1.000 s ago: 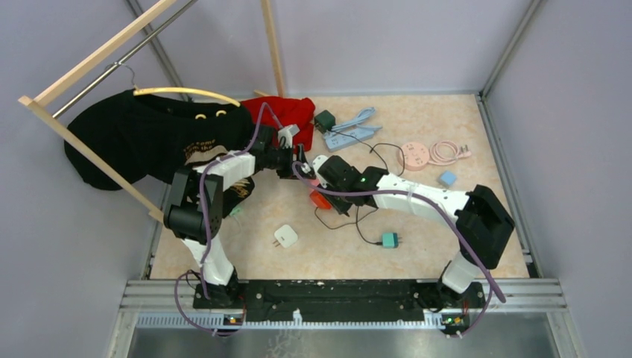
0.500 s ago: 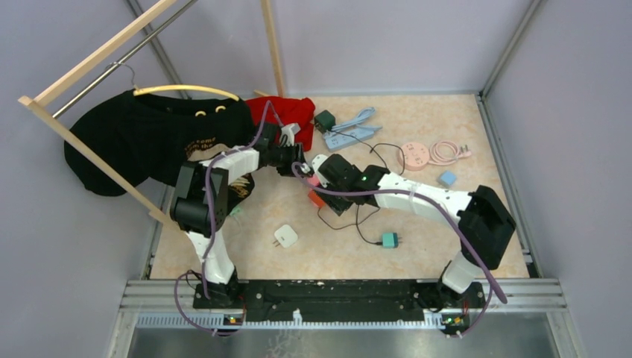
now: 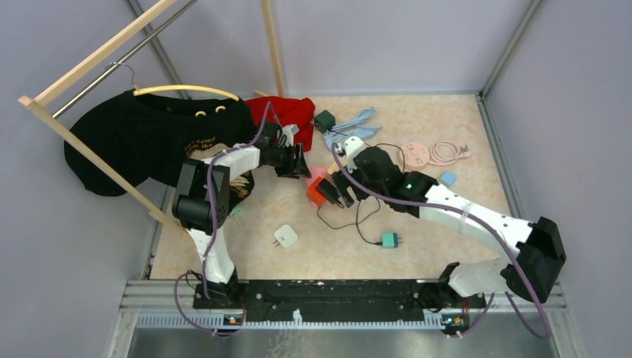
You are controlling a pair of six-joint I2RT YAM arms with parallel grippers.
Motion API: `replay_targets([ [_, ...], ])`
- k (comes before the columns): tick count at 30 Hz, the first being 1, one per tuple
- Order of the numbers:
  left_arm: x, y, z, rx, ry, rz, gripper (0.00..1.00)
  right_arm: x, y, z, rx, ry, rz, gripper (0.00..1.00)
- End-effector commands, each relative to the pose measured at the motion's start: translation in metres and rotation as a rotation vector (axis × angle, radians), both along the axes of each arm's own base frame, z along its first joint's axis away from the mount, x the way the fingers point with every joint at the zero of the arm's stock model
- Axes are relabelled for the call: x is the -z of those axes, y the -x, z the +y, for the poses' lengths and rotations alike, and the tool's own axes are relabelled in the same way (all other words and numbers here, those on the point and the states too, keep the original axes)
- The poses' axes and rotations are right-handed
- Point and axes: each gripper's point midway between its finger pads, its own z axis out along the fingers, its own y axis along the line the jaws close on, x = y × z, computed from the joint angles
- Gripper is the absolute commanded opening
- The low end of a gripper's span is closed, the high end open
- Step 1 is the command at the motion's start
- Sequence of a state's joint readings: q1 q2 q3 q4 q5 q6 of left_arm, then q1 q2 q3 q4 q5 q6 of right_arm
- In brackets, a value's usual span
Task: Insert the plug
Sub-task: Insert the plug into the socket, then pick up the plug from the center of the board.
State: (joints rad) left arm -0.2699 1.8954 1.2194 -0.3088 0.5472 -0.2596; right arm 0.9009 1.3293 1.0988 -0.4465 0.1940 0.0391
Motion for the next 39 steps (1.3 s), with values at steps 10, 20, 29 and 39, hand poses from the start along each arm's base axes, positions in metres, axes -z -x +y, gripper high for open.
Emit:
replay_targets([
  [10,-0.023,-0.013,0.0,0.007,-0.017,-0.038,0.6,-0.007,-0.011,0.016,-0.054,-0.178,0.012,0.37],
  [20,0.007,-0.005,0.003,0.013,-0.038,0.023,0.59,-0.007,-0.014,0.043,-0.127,-0.232,0.028,0.33],
  [29,0.013,-0.001,0.002,0.018,-0.034,0.038,0.57,0.011,-0.029,0.063,-0.133,-0.2,0.072,0.29],
  [39,0.017,0.0,0.002,0.017,-0.035,0.05,0.53,0.05,-0.023,0.063,-0.129,-0.128,0.166,0.23],
])
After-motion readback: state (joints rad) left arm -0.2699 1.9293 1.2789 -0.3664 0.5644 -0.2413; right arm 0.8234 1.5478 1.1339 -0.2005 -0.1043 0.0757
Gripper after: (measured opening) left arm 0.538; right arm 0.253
